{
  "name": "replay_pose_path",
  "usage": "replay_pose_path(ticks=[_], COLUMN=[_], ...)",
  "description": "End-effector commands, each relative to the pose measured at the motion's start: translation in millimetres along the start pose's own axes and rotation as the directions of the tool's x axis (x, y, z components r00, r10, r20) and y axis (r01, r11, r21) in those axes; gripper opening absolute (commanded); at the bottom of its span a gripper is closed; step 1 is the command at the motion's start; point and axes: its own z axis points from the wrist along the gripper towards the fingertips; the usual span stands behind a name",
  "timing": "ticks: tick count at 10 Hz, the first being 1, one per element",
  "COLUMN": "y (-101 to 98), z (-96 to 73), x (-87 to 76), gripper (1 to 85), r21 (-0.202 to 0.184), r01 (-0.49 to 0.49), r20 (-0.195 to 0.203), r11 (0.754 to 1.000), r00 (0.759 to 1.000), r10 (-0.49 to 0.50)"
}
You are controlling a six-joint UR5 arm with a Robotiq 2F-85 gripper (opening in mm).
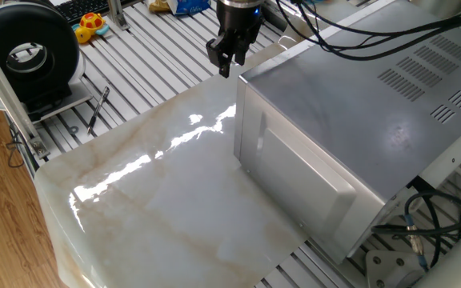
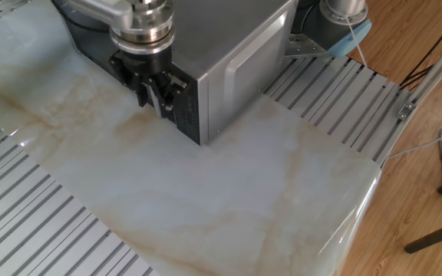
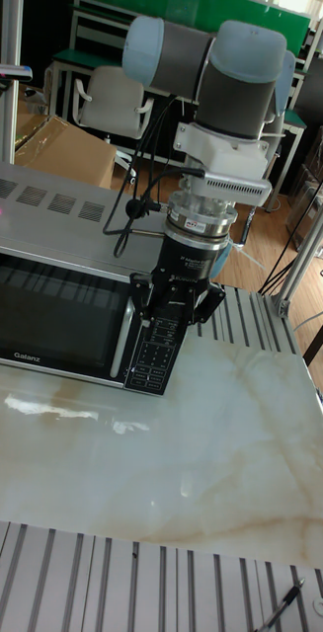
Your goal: Open the microwave door
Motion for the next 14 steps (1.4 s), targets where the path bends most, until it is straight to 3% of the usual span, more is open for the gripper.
replay_pose_path(ticks=[1, 3, 4, 6, 7, 9, 11, 12, 13, 14], y=[4.2, 1.1, 4.1, -1.6, -3.0, -4.4, -11.3, -12.0, -3.6, 2.8], z=[-7.4, -7.4, -7.4, -7.4, -7.4, -7.9, -15.5, -16.8, -18.0, -18.3], x=[-2.6, 10.9, 11.9, -1.2, -2.2, 6.4, 18.8, 23.2, 22.7, 19.4], gripper=[46.3, 48.3, 48.3, 44.0, 44.0, 47.0, 47.0, 46.7, 48.0, 49.7], r21=[-0.008, 0.003, -0.009, 0.013, 0.017, 0.024, 0.018, 0.006, -0.032, -0.022], r01=[0.04, 0.011, 0.003, -0.02, -0.04, -0.081, -0.06, -0.042, -0.035, -0.034], r20=[0.027, -0.025, -0.029, 0.022, 0.026, -0.004, -0.026, -0.022, -0.005, 0.007], r11=[0.999, 1.0, 1.0, 1.0, 0.999, 0.996, 0.998, 0.999, 0.999, 0.999], r00=[0.999, 1.0, 1.0, 1.0, 0.999, 0.997, 0.998, 0.999, 0.999, 0.999], r10=[-0.04, -0.011, -0.003, 0.02, 0.039, 0.081, 0.06, 0.042, 0.035, 0.034])
